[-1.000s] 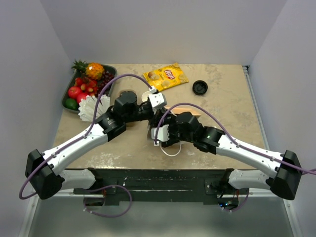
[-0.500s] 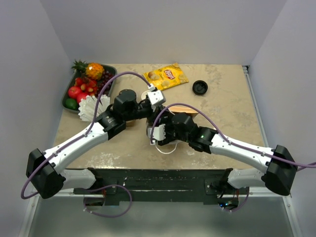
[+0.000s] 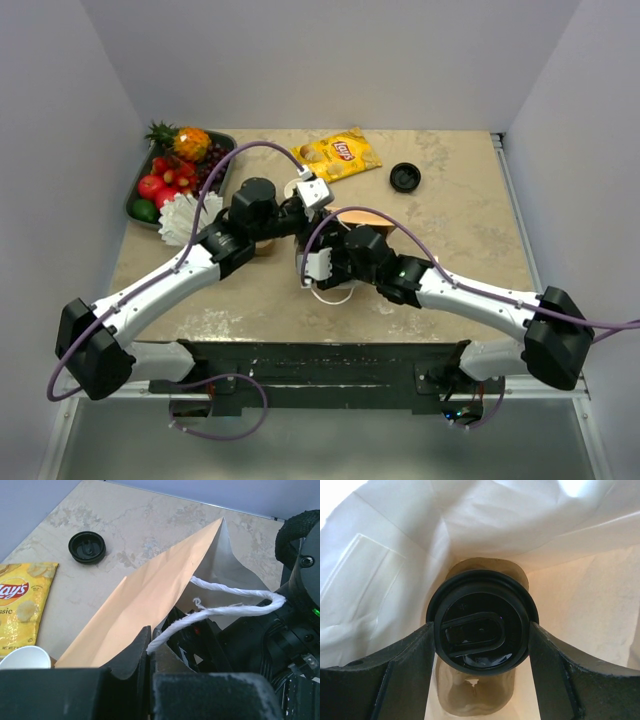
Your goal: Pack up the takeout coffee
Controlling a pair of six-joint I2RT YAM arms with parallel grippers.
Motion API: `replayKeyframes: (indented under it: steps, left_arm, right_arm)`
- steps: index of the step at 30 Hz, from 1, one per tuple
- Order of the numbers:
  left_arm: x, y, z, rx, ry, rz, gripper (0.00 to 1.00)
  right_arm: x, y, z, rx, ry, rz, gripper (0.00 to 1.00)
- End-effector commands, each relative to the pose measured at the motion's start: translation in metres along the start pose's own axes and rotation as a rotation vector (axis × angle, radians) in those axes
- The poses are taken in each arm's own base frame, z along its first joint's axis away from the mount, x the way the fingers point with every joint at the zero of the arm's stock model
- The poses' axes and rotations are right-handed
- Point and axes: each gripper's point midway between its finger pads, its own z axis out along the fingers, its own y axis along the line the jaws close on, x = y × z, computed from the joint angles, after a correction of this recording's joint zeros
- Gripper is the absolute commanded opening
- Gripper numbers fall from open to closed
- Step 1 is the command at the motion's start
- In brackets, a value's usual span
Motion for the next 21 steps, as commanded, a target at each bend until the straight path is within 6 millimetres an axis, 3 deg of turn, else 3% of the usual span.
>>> replayKeyframes:
  steps: [1, 11, 21]
  left_arm:
    - [-0.029, -0.061, 0.000, 0.285, -0.060, -0.047, 0.00]
    - [-0.040, -0.077, -0.011, 0.540, 0.009, -0.253, 0.00]
    - [-0.060, -0.100, -0.033, 0.670, 0.004, -0.364, 0.00]
  right_arm:
    - [0.030, -0.012, 0.012, 0.023, 0.098, 0.099, 0.00]
    - [0.017, -0.031, 0.005, 0.013, 0.100, 0.155, 0.00]
    - [0.006, -0.022, -0.013, -0.090, 0.098, 0.209, 0.00]
